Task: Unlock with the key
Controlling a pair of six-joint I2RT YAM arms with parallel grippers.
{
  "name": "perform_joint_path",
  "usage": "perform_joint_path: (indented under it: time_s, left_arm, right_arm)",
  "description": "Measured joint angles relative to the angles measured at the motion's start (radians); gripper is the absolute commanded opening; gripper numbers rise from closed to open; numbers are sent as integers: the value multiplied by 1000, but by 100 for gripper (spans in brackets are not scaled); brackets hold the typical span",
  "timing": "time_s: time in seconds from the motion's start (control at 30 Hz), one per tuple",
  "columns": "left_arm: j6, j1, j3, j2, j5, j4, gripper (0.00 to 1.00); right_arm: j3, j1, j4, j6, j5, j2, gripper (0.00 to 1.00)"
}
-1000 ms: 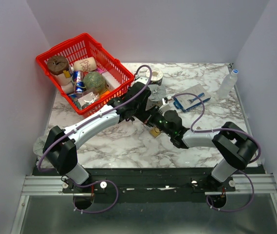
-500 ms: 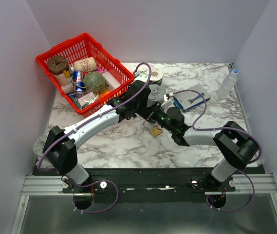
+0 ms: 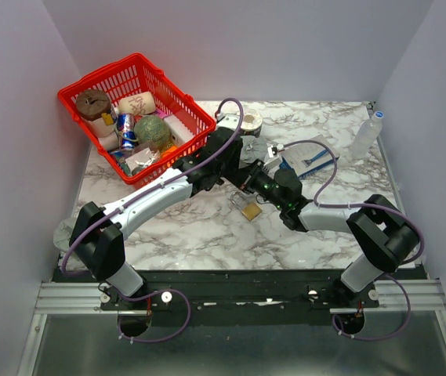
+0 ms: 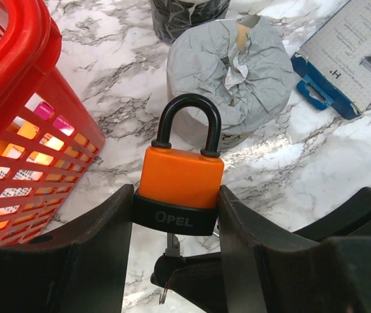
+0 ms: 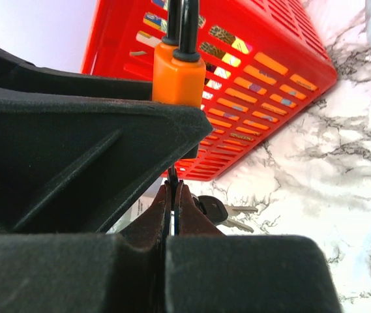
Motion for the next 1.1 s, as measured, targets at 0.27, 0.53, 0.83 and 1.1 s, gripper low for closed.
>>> perform_joint_path:
  time_s: [0.27,0.53,0.83,1.1]
  left_arm:
    - [-10,0,0,-1,8,37,0]
    - [-20,6,0,-14,28,48,0]
    - [-37,12,0,-29,57,42,0]
    - [-43,15,0,-29,72,45,0]
  right_arm:
    - [0,-33,31,-2,-48,-2,1]
    - [2,-49,80,-46,-85,16,1]
    - [34,-57,49,-168,-53,2,1]
    - [35,-57,26,-202,-47,-10,1]
